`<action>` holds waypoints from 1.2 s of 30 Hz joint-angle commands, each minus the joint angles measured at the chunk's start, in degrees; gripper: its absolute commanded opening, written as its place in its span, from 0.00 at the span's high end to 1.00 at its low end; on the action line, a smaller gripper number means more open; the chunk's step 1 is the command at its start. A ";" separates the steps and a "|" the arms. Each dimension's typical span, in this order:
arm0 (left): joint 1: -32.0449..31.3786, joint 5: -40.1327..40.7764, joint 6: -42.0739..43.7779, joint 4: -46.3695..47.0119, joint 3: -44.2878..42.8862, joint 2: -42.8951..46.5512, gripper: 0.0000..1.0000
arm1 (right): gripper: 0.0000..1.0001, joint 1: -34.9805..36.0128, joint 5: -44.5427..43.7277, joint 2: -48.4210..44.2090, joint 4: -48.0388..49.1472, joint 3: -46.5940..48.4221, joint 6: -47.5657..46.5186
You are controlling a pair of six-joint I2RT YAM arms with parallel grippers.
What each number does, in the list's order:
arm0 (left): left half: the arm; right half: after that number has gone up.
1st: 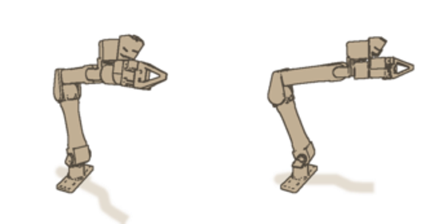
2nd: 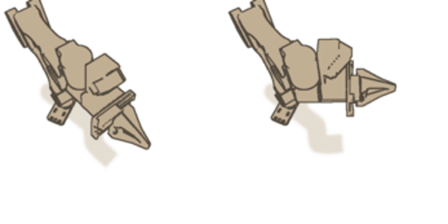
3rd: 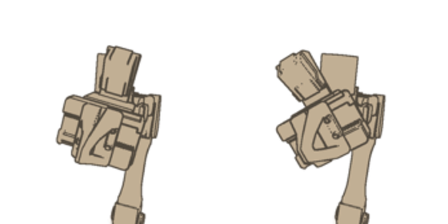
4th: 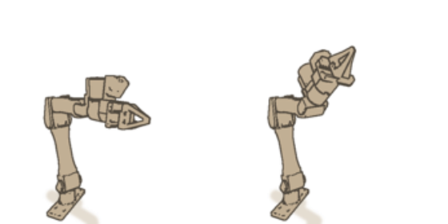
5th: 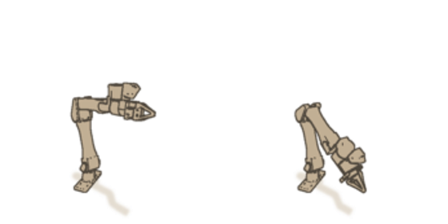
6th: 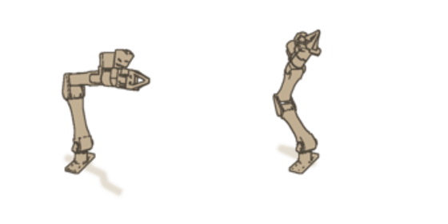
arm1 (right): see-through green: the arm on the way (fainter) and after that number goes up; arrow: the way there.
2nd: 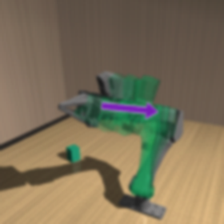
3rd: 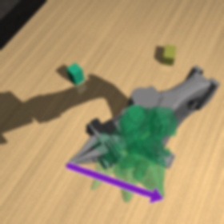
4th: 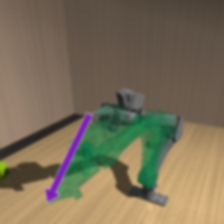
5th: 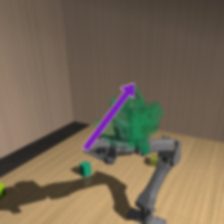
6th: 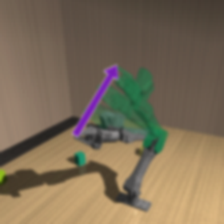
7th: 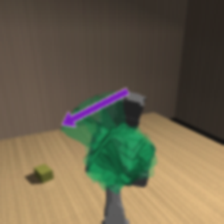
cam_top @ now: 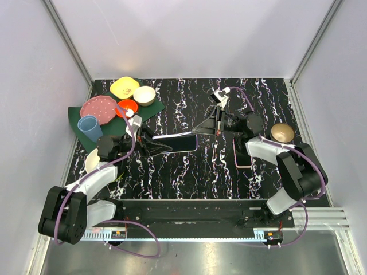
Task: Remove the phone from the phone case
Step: Remove the phone case from the phone.
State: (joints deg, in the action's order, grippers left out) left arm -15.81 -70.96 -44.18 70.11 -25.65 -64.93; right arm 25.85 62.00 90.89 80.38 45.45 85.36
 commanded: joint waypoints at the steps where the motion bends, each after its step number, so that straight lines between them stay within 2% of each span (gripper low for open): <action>1: -4.23 -6.30 2.52 25.43 -0.72 2.17 1.00 | 0.84 2.89 -6.01 2.45 8.57 2.10 -2.74; 9: -2.73 3.62 0.86 25.43 -0.37 0.33 1.00 | 0.87 2.89 -5.04 3.85 7.60 1.66 -8.53; 15: -2.73 7.32 -1.69 25.34 -0.63 -0.38 1.00 | 0.90 3.07 -5.22 5.70 6.63 1.13 -11.79; 20: -2.56 9.87 -0.99 25.43 -0.19 -0.20 1.00 | 0.89 3.07 -6.01 7.19 7.95 1.57 -7.33; 26: -2.03 10.58 0.59 25.43 -0.10 1.12 1.00 | 0.93 3.16 -5.31 7.19 8.13 1.92 -4.51; 36: -1.77 5.75 5.16 25.43 -0.54 3.49 1.00 | 1.00 5.18 -3.38 10.53 8.13 3.06 0.06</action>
State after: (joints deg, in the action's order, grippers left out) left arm -15.46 -62.22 -43.18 65.98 -23.75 -65.21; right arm 25.93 55.11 98.08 82.87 47.57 84.79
